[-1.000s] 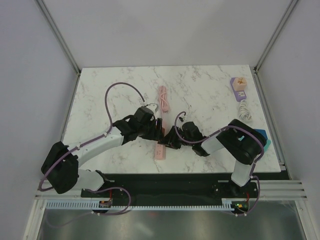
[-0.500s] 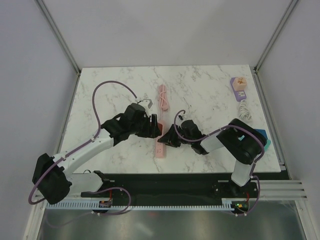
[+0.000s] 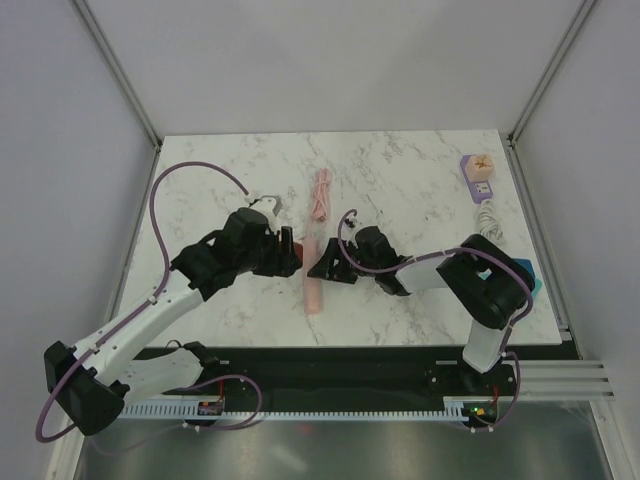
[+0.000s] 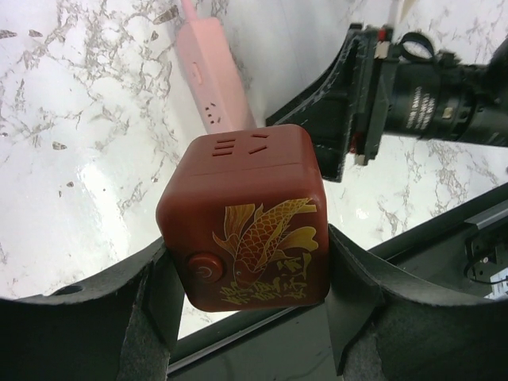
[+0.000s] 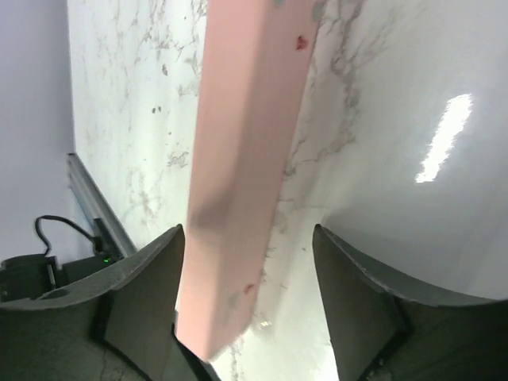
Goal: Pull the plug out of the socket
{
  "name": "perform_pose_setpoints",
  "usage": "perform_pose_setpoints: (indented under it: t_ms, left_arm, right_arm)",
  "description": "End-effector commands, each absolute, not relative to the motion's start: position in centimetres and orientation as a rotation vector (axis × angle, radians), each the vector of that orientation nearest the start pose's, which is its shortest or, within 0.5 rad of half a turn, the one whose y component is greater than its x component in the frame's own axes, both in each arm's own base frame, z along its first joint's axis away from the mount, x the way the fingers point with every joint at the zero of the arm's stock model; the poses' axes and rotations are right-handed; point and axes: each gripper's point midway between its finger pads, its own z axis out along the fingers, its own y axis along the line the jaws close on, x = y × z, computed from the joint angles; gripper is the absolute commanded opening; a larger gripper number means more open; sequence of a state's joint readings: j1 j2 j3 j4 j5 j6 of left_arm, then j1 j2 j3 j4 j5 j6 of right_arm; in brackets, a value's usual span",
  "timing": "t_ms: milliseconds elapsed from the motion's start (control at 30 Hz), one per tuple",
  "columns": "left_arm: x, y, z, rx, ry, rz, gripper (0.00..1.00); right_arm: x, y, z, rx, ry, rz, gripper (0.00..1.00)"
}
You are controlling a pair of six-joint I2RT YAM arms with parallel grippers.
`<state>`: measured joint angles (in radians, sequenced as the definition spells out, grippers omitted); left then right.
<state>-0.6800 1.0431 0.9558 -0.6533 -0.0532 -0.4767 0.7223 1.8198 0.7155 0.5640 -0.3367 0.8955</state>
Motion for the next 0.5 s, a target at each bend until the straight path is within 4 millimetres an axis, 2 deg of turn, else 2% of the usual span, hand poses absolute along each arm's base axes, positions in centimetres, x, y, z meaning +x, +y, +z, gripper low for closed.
perform_pose_setpoints:
  t_ms: [0,67,100,133,167,200,233,267,333,367,400,467]
  left_arm:
    - [22.8,-20.1,20.4,0.277,2.302,-0.556,0.02]
    - [23.3,-20.7,20.2,0.294,2.316,-0.553,0.02]
    - [23.4,-21.0,20.1,0.304,2.322,-0.559,0.02]
    - [23.7,-21.2,20.1,0.307,2.323,-0.557,0.02]
    - [24.0,-22.0,20.1,0.323,2.327,-0.582,0.02]
    - [24.2,-22.3,20.0,0.328,2.327,-0.588,0.02]
    - [24.5,-22.5,20.0,0.333,2.323,-0.587,0.02]
    - [25.1,-22.9,19.3,0.337,2.335,-0.576,0.02]
    - [25.6,-23.4,18.4,0.348,2.364,-0.562,0.02]
    - [26.0,-23.8,18.5,0.349,2.367,-0.566,0.02]
    - [26.4,-24.1,17.5,0.351,2.397,-0.552,0.02]
    - [27.4,-24.3,17.3,0.325,2.403,-0.519,0.02]
  right_arm:
    - [27.2,31.6,2.8,-0.067,2.422,1.018,0.75]
    - [27.3,29.9,2.9,-0.047,2.449,0.95,0.79]
    - [27.8,29.3,4.2,-0.041,2.413,0.926,0.82]
    - [28.0,28.5,4.5,-0.052,2.407,0.891,0.85]
    - [28.1,27.0,4.3,-0.024,2.431,0.842,0.86]
    - [28.4,26.3,5.5,-0.018,2.403,0.827,0.86]
    - [28.4,24.9,5.3,-0.008,2.422,0.78,0.86]
    - [28.6,24.4,6.3,-0.006,2.397,0.779,0.86]
    - [28.2,23.1,6.3,0.01,2.411,0.749,0.86]
    - [28.1,22.8,7.1,0.008,2.391,0.75,0.86]
    - [27.8,22.6,7.2,0.008,2.39,0.749,0.86]
    - [27.3,22.1,7.4,0.019,2.383,0.751,0.86]
